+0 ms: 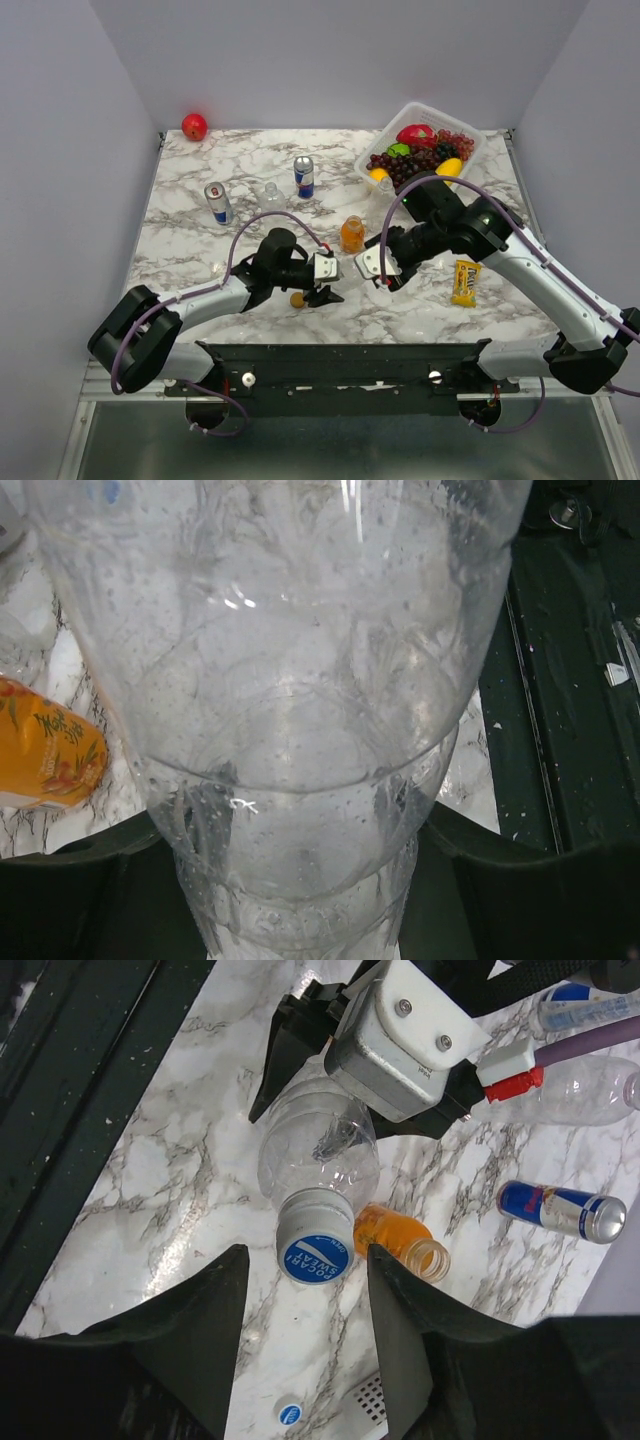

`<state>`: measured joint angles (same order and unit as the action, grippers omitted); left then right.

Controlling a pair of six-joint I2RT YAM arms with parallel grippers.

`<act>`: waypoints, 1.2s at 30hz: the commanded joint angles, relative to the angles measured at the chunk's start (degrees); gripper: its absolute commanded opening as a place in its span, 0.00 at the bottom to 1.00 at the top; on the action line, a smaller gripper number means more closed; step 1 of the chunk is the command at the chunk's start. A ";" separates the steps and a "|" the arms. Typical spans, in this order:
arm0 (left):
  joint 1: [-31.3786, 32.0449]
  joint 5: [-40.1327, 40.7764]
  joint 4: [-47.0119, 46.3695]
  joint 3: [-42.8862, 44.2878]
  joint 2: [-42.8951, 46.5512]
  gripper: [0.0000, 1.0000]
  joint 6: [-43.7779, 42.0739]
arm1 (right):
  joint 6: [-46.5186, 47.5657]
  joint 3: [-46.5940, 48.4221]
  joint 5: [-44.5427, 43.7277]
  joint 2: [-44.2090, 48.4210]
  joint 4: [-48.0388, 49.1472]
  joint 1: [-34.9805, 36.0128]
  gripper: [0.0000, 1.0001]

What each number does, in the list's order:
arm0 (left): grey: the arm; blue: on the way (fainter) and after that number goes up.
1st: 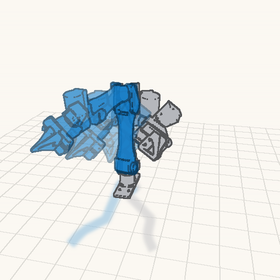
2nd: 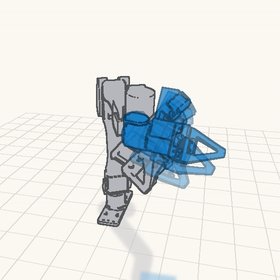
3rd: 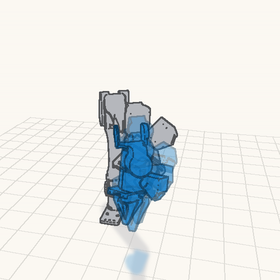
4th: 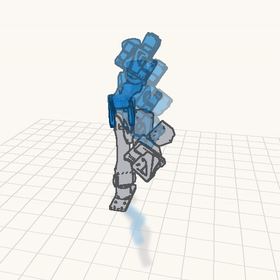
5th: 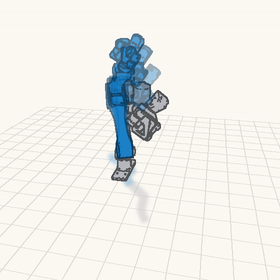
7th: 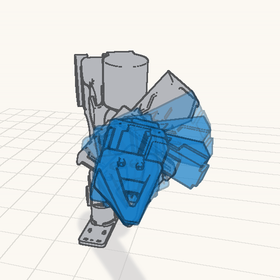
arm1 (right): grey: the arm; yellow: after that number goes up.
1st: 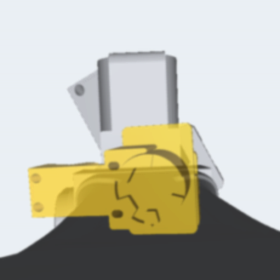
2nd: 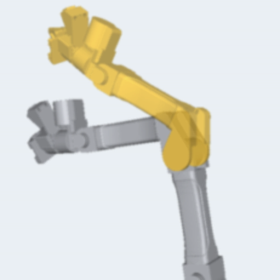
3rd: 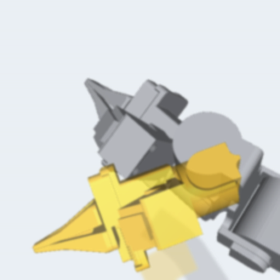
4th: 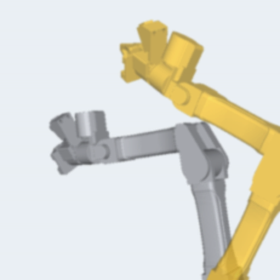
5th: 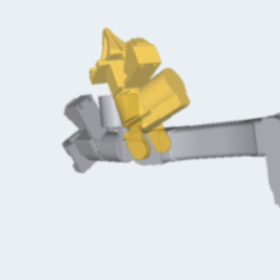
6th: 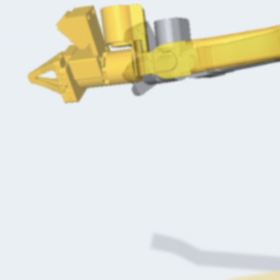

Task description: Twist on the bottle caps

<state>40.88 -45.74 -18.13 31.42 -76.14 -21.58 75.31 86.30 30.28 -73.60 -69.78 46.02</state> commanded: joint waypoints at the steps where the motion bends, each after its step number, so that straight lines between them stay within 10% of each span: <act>1: -0.10 -1.81 1.08 1.54 1.26 0.00 -1.44 | 0.54 -0.96 2.50 0.13 1.31 0.47 0.57; 13: -0.10 -1.03 0.73 2.33 1.43 0.00 -1.44 | -6.20 -0.62 1.19 -2.07 3.76 1.62 0.32; 20: 0.42 15.30 -10.42 -1.62 8.71 0.00 5.31 | -48.06 8.42 0.12 -11.98 7.03 -2.68 0.01; 27: 1.74 29.39 -9.21 -1.45 9.87 0.00 8.49 | -75.13 5.90 16.42 -18.15 4.48 -11.81 0.00; 28: 1.66 29.04 -8.59 -1.54 9.61 0.00 7.88 | -76.79 6.16 18.82 -18.59 4.65 -12.79 0.04; 29: 1.74 28.60 -8.24 -1.71 9.26 0.00 7.61 | -75.93 7.29 20.85 -19.46 4.91 -13.75 0.34; 31: 1.74 25.11 -6.14 -1.98 9.08 0.00 7.08 | -72.43 14.80 21.84 -20.17 5.27 -16.22 0.58; 36: 1.13 15.69 -2.52 -3.46 9.43 0.00 5.24 | -45.99 23.13 19.81 -15.72 1.84 -17.89 0.68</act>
<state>42.00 -22.00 -19.73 27.77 -68.01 -14.96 11.29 103.90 45.93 -95.70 -65.39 28.84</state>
